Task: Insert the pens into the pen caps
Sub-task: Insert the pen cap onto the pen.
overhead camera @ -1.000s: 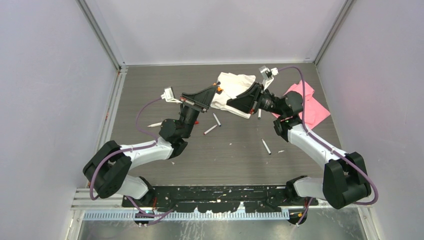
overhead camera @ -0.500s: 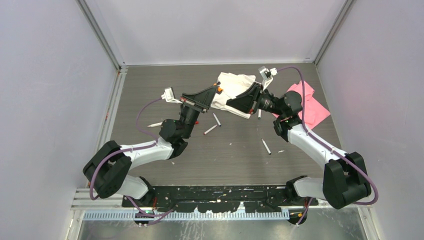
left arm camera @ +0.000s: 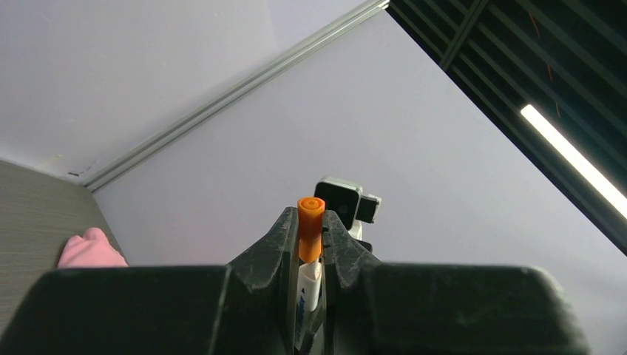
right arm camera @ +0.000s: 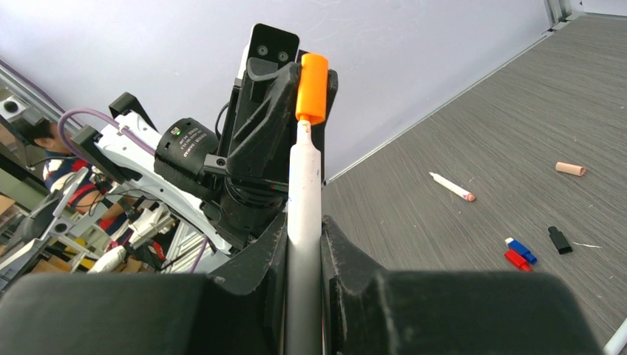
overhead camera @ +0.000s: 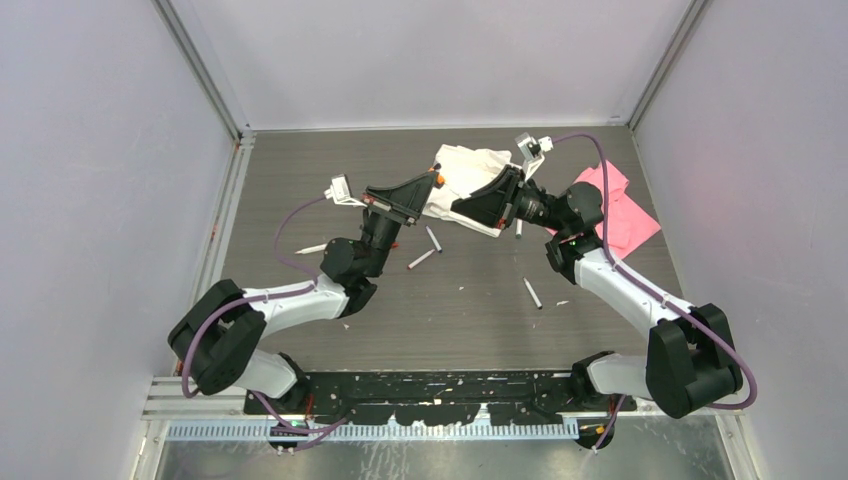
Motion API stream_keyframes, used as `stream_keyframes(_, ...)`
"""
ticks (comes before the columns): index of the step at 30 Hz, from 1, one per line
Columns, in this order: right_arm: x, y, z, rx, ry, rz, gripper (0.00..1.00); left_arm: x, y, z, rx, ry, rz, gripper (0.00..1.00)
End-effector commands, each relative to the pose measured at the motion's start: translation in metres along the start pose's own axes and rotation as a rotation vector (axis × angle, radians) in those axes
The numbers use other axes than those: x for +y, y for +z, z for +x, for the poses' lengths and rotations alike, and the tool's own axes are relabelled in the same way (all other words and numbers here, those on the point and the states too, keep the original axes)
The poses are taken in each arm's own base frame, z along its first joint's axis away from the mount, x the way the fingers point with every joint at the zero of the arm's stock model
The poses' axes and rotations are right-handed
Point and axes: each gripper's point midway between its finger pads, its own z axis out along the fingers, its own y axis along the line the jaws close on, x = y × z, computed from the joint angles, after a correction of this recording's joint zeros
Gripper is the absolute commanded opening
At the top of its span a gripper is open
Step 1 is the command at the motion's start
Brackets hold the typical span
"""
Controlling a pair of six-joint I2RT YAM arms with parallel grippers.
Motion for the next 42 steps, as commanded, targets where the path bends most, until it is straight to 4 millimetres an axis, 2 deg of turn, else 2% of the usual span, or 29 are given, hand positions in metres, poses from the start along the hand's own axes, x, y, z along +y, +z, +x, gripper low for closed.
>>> stream_keyframes(1, 0.008, 0.003, -0.014, -0.047, -0.052, -0.012, 0.01, -0.021, 0.008, -0.003, -0.027, -0.032, 0.066, 0.01)
stream_keyframes(11, 0.002, 0.003, -0.014, -0.057, -0.060, 0.012, 0.01, -0.024, 0.008, 0.010, -0.001, -0.055, 0.069, 0.01)
stream_keyframes(17, -0.002, 0.002, -0.014, -0.069, -0.126, 0.025, 0.01, -0.026, 0.007, 0.024, 0.021, -0.073, 0.068, 0.01)
stream_keyframes(22, -0.008, -0.002, -0.009, -0.062, -0.237, 0.042, 0.01, -0.018, 0.003, 0.038, 0.046, -0.034, 0.046, 0.01)
stream_keyframes(26, -0.011, -0.006, -0.007, -0.058, -0.324, 0.050, 0.01, -0.005, -0.007, 0.051, 0.099, 0.007, 0.001, 0.01)
stream_keyframes(33, -0.027, -0.014, -0.003, -0.035, -0.463, 0.113, 0.01, 0.018, -0.025, 0.066, 0.211, 0.142, -0.109, 0.02)
stream_keyframes(38, -0.033, -0.016, 0.000, -0.029, -0.491, 0.131, 0.01, 0.020, -0.030, 0.072, 0.258, 0.202, -0.119, 0.06)
stream_keyframes(42, -0.028, -0.016, 0.001, -0.040, -0.486, 0.105, 0.01, 0.019, -0.031, 0.071, 0.259, 0.218, -0.112, 0.09)
